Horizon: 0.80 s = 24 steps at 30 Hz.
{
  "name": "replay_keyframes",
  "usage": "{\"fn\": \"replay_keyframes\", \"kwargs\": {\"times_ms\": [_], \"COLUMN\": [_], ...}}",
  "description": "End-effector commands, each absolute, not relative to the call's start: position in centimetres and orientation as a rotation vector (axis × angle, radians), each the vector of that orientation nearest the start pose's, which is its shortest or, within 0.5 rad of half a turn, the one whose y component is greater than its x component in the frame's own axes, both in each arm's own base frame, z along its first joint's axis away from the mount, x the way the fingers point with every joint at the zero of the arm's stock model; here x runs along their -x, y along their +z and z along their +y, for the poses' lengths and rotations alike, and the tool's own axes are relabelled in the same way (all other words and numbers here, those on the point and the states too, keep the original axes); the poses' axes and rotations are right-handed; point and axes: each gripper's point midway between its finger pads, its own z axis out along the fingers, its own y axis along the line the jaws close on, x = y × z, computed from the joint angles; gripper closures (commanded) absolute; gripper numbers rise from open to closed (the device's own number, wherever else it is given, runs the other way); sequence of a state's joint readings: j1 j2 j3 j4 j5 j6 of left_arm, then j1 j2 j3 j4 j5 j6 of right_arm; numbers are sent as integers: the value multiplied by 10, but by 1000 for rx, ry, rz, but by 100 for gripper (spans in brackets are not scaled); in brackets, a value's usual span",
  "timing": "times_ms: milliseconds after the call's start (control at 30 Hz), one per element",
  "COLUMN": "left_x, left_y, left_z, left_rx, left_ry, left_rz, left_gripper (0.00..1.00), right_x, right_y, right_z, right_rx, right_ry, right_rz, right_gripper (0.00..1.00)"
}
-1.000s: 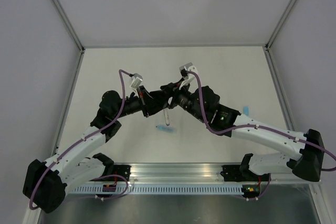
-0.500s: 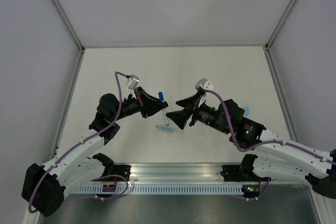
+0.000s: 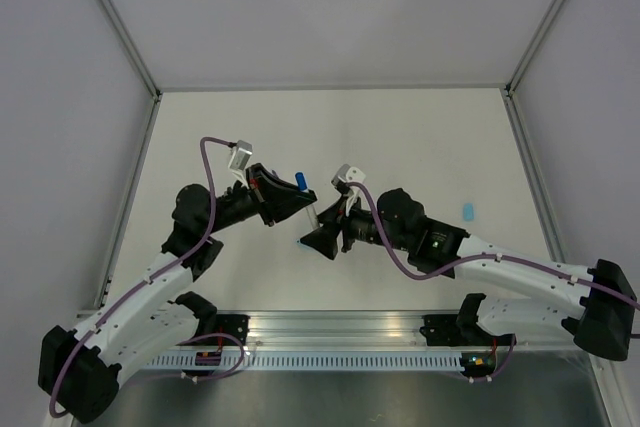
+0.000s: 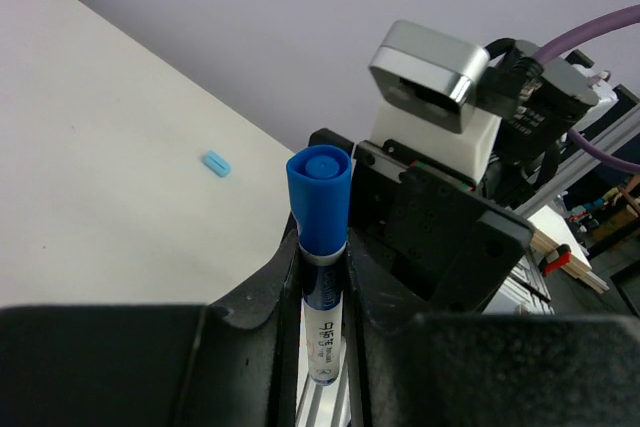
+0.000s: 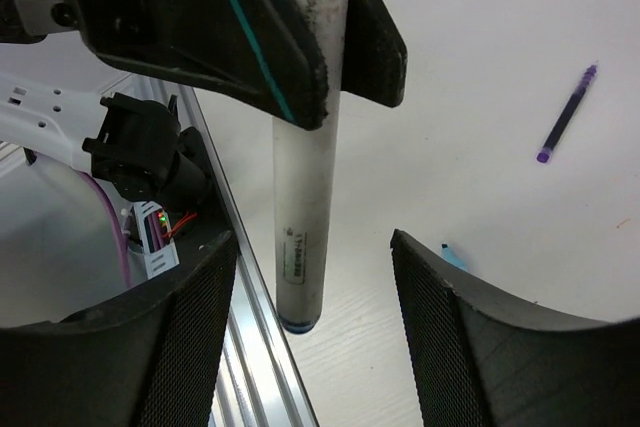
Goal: Insert the pens into the pen caps
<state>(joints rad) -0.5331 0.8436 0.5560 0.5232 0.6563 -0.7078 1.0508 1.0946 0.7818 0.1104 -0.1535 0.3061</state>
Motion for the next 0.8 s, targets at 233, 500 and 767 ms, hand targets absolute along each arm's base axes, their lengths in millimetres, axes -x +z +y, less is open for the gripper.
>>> {"fn": "replay_keyframes", "kwargs": {"times_ms": [233, 500, 767], "left_x": [-173, -172, -184], "left_y": [340, 340, 356], "left_z": [-255, -251, -248], "left_rx": [-505, -488, -453], "left_ry": [-1494, -1471, -1402], "left_rz": [1381, 1380, 1413], "left_gripper": [98, 47, 22], "right_x": [-159, -157, -149], "right_y": [280, 279, 265], "right_z": [377, 373, 373], "right_rx": [791, 766, 779], "right_ry": [1202, 1215, 1254], "right_rz": [1585, 1595, 1622], "right_gripper": [64, 100, 100]}}
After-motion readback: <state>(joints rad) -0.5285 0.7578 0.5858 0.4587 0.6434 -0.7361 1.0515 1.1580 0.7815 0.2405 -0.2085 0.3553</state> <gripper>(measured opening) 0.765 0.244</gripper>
